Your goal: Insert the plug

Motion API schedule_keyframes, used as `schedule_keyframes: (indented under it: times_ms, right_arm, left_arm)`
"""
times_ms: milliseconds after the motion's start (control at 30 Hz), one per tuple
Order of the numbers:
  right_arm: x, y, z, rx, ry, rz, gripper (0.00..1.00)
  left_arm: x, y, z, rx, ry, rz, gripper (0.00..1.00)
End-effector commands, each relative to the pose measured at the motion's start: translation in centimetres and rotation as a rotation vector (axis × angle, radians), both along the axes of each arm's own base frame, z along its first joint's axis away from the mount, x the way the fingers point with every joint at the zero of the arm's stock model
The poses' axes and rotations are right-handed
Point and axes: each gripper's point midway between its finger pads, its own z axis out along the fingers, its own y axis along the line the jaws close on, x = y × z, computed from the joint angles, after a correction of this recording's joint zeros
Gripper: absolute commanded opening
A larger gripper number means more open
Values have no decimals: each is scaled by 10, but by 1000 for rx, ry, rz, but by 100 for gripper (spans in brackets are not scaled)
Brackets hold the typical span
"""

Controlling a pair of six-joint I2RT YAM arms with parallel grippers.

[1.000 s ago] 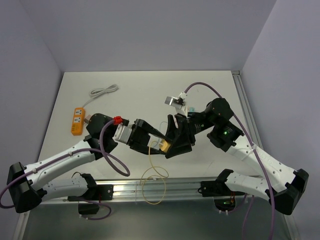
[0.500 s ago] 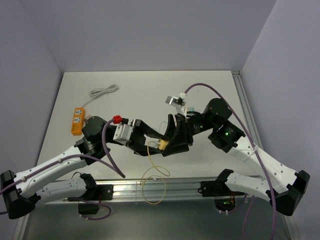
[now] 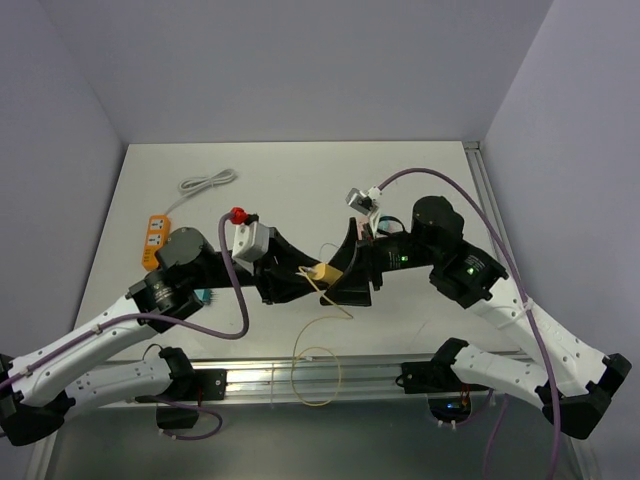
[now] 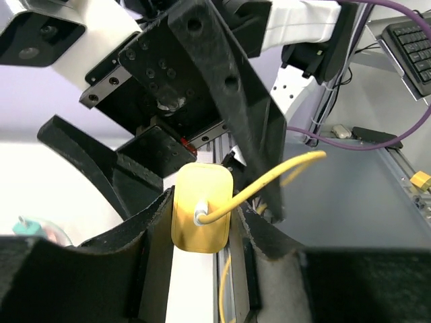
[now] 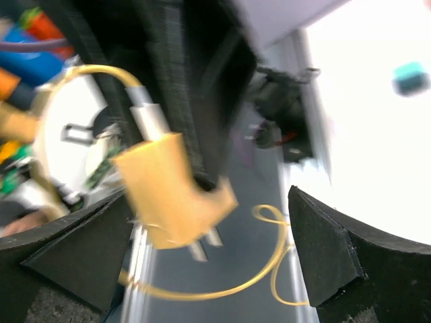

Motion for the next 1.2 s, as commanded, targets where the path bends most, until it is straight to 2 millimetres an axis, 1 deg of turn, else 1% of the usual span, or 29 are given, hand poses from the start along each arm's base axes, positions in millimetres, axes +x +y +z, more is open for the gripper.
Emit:
schedule_keyframes:
  times_ms: [0, 33, 67, 100, 133, 167, 200, 233, 267, 300, 367, 400, 433, 467, 500, 533, 600, 633, 700, 733, 800, 833, 900, 1033, 1167]
  right_arm:
    - [21, -12, -10, -94, -79, -172, 100]
    - [24, -14, -13, -112, -81, -196, 100]
    - [25, -17, -19, -140, -72, -217, 100]
    - [26, -21, -20, -147, -92, -233, 100]
    - [31, -23, -22, -162, -99, -274, 100]
    - [32, -26, -25, -176, -102, -291, 100]
    - [35, -29, -26, -183, -116, -315, 100]
    - [41, -32, -28, -198, -136, -351, 99]
    - [43, -35, -30, -211, -140, -372, 98]
    - [44, -37, -29, -210, -157, -385, 96]
    - [45, -39, -29, -205, -170, -392, 93]
    - [42, -39, -28, -194, -177, -385, 92]
    - [41, -40, -29, -192, -184, -376, 89]
    - [41, -41, -26, -179, -196, -386, 86]
    - [42, -42, -26, -178, -205, -395, 82]
    - [42, -43, -24, -174, -215, -399, 75]
    - [39, -42, -19, -155, -233, -381, 69]
    - [37, -41, -16, -141, -240, -367, 64]
    - [29, -36, -15, -130, -236, -305, 60]
    - [26, -35, -16, -127, -232, -282, 58]
    - [21, -31, -16, -117, -222, -231, 58]
    - [15, -29, -14, -96, -224, -193, 58]
    - [12, -28, -12, -80, -226, -189, 58]
    - [13, -30, -5, -52, -251, -209, 57]
    - [7, -28, 1, -30, -256, -168, 55]
  left_arm:
    - [6, 2, 6, 41, 74, 46, 1]
    - [10, 2, 7, 44, 91, 70, 1]
    - [14, 0, 4, 59, 115, 87, 1]
    - [18, -2, 3, 62, 160, 107, 1]
    - [23, -2, -1, 95, 206, 138, 1]
    - [33, -6, -8, 119, 249, 178, 1]
    - [34, -8, -9, 130, 298, 186, 1]
    - [34, -9, -4, 138, 319, 184, 1]
    - [34, -12, -13, 177, 351, 179, 1]
    - [28, -14, -11, 182, 370, 146, 1]
    - [23, -15, -11, 182, 381, 118, 1]
    - [22, -15, -14, 186, 398, 111, 1]
    - [20, -14, -18, 192, 403, 107, 1]
    - [18, -12, -18, 190, 403, 102, 1]
    - [15, -12, -20, 197, 405, 89, 1]
    - [13, -10, -20, 202, 407, 84, 1]
    - [9, -8, -23, 215, 418, 70, 1]
    - [7, -6, -22, 207, 419, 67, 1]
    - [6, -5, -18, 191, 440, 64, 1]
    - [5, -5, -17, 187, 449, 64, 1]
    - [5, -5, -15, 187, 473, 67, 1]
    - [5, -5, -14, 190, 481, 69, 1]
    - [4, -5, -13, 189, 494, 63, 1]
    - [2, -5, -14, 182, 513, 54, 1]
    - [0, -4, -15, 184, 525, 44, 1]
